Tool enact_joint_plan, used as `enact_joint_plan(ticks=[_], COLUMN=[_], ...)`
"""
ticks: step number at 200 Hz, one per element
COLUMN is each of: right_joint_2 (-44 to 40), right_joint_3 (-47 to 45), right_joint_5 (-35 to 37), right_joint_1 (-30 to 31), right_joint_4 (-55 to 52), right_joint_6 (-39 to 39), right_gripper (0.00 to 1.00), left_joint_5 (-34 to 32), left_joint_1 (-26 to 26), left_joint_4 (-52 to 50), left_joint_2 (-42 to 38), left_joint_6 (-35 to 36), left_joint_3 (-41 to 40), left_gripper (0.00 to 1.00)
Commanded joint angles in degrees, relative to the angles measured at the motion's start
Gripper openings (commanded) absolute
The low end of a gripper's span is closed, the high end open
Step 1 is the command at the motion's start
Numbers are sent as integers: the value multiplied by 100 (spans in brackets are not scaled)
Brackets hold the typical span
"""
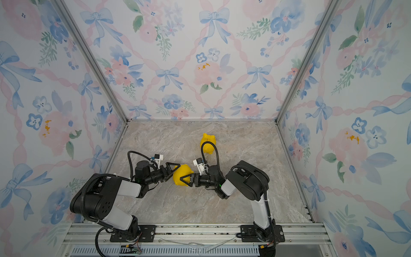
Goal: Open piggy banks
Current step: Pick up the piggy bank from the center of the board.
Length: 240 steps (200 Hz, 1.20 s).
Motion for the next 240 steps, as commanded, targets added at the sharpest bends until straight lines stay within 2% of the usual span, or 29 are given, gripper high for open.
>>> enact_joint_plan(ticks=[1, 70, 152, 196, 240], right_joint_2=[313, 306, 229, -36, -506], right_joint_3=[-104, -167, -82, -88, -284], right_joint_5=[-3, 16, -140, -289, -347], right_joint_1=[-34, -34, -76, -174, -366], right_joint_4=[-331, -266, -249, -393, -765], right_joint_6=[140, 140, 140, 57, -177], right_gripper=[87, 87, 87, 88, 89], left_joint_5=[1, -40, -110, -261, -457], left_joint_1=[-57, -180, -272, -358, -422], left_joint_4=[259, 446, 456, 83, -574], left_joint_2=[119, 301, 125, -146, -557], left_joint_6=[23, -39, 80, 333, 648], left_joint_3=[131, 184, 166, 214, 355], left_gripper=[95, 87, 69, 62, 61])
